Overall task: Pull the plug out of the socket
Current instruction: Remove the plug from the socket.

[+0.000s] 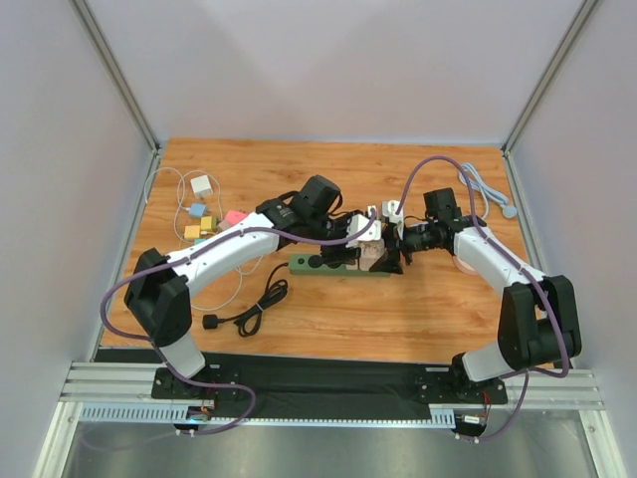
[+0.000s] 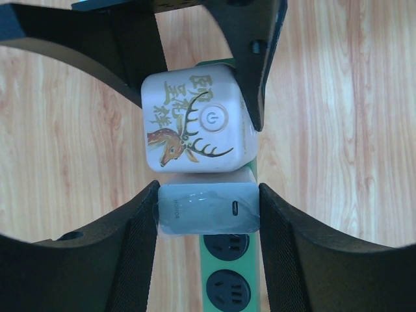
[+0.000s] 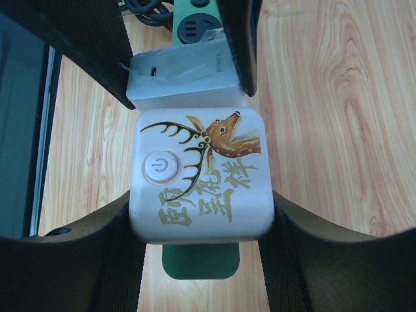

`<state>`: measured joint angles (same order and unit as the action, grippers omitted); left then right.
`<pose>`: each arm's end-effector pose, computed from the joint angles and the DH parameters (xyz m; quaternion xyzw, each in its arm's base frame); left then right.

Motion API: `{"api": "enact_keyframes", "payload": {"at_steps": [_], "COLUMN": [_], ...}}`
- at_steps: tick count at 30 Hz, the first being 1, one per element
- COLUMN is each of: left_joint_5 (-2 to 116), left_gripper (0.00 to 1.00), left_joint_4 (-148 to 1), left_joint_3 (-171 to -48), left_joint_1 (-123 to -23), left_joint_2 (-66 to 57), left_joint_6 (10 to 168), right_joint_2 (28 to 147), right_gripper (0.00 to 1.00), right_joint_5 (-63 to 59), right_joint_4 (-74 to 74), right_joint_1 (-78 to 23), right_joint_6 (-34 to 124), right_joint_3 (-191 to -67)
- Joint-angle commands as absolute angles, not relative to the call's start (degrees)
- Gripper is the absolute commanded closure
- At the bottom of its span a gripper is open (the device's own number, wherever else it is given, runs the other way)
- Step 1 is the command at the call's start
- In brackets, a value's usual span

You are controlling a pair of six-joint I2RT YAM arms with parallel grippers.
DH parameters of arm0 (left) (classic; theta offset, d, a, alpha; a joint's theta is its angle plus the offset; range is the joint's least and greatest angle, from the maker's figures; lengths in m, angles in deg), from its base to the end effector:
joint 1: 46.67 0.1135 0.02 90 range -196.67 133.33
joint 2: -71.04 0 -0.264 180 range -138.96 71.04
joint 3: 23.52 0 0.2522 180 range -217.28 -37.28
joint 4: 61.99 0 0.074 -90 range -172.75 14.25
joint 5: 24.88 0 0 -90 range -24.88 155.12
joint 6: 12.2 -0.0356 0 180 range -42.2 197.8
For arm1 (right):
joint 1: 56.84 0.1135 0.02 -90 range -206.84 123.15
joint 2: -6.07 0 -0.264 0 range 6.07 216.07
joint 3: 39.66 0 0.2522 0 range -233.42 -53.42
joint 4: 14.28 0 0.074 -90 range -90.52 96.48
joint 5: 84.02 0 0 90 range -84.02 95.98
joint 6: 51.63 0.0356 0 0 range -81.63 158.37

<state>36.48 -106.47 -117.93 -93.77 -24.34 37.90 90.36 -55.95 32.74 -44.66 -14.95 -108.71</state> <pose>0.2399 -0.2832 0.2971 0.6852 0.5859 -0.2515 0.3522 0.2664 0.0896 0.2296 -0.5541 0.6334 0.3954 0.3680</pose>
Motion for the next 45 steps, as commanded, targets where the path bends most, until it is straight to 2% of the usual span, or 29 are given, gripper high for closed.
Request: {"api": "enact_keyframes", "payload": {"at_steps": [1,12,23,27,36,42,45], "left_joint_5": [27.16,23.11,37.17,40.43,24.09,21.71,24.42], "left_gripper": [1.00,1.00,1.00,1.00,1.00,1.00,1.00], "left_joint_4": [-104.57,-107.65,-99.66,-100.26,-108.78,-110.82,-109.76], "left_joint_3": [-124.82,-128.34,-113.94,-115.41,-129.21,-131.42,-129.40], "left_joint_1": [-91.15,-90.35,-96.60,-96.25,-88.43,-88.07,-89.30], "left_joint_2": [-23.97,-27.76,-19.14,-20.71,-30.99,-33.29,-30.84], "left_joint_6": [41.67,43.52,40.18,37.55,39.92,39.65,40.27], "right_joint_2": [89.83,90.97,91.15,91.32,91.23,91.67,91.76], "right_gripper": [1.00,1.00,1.00,1.00,1.00,1.00,1.00], "right_joint_5": [-52.55,-50.62,-51.58,-51.58,-51.15,-51.14,-50.27], "right_joint_4": [30.59,30.07,29.72,29.54,29.63,29.63,29.10], "right_joint_1": [-46.12,-46.03,-46.03,-46.04,-46.03,-46.03,-46.03], "right_joint_6": [-16.12,-14.80,-14.45,-14.36,-14.80,-14.89,-14.10], "right_joint_3": [-108.88,-109.40,-109.41,-109.23,-108.97,-109.05,-109.06]}}
